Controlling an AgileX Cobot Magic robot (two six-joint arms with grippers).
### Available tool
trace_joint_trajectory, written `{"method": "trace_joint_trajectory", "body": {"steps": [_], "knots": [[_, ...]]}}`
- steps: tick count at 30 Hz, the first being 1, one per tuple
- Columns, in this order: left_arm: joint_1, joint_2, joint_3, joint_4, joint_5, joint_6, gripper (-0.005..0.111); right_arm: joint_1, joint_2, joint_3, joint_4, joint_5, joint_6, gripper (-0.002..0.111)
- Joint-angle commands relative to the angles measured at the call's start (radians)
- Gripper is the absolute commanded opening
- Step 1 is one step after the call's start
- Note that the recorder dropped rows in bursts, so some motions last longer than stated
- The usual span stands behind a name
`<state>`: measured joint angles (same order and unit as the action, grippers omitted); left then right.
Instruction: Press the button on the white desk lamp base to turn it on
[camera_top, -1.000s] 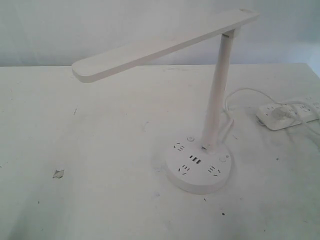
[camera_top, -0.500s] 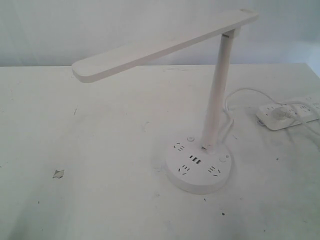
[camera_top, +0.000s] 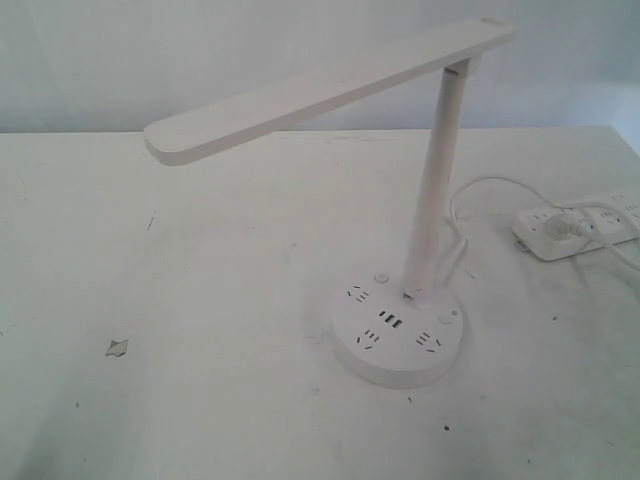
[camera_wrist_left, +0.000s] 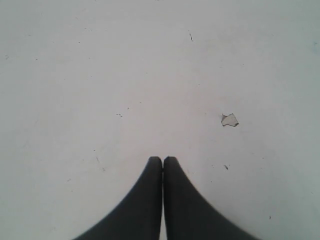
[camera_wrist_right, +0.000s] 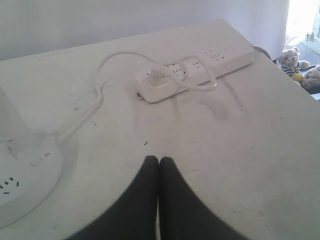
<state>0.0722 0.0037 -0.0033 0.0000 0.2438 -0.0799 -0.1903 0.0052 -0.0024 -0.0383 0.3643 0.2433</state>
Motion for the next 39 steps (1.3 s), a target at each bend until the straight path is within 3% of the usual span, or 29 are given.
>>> {"method": "trace_joint_trajectory", "body": {"steps": [1, 6, 14, 19, 26, 31, 33, 37, 39], "knots": [[-0.005, -0.004, 0.003, 0.0, 0.003, -0.003, 0.0, 0.0, -0.005, 0.002, -0.007, -0.012, -0.012, 0.0], [-0.005, -0.004, 0.003, 0.0, 0.003, -0.003, 0.0, 0.0, -0.005, 0.002, -0.049, -0.185, -0.203, 0.0], [-0.005, -0.004, 0.003, 0.0, 0.003, -0.003, 0.0, 0.001, -0.005, 0.002, 0.02, -1.042, 0.13, 0.0], [-0.005, -0.004, 0.003, 0.0, 0.003, -0.003, 0.0, 0.001, -0.005, 0.002, 0.015, -1.585, 0.181, 0.0], [-0.005, -0.004, 0.003, 0.0, 0.003, -0.003, 0.0, 0.001, -0.005, -0.034, -0.111, -1.585, 0.334, 0.0], [-0.005, -0.004, 0.003, 0.0, 0.003, -0.003, 0.0, 0.001, 0.029, -0.144, -0.431, -1.246, 0.344, 0.0], [-0.005, -0.004, 0.003, 0.0, 0.003, -0.003, 0.0, 0.001, 0.106, -0.183, -0.513, -1.199, 0.344, 0.0], [-0.005, -0.004, 0.003, 0.0, 0.003, -0.003, 0.0, 0.001, 0.362, -0.242, -0.615, -1.379, 0.361, 0.0], [-0.005, -0.004, 0.003, 0.0, 0.003, -0.003, 0.0, 0.001, 0.486, -0.267, -0.721, -1.506, 0.465, 0.0]]}}
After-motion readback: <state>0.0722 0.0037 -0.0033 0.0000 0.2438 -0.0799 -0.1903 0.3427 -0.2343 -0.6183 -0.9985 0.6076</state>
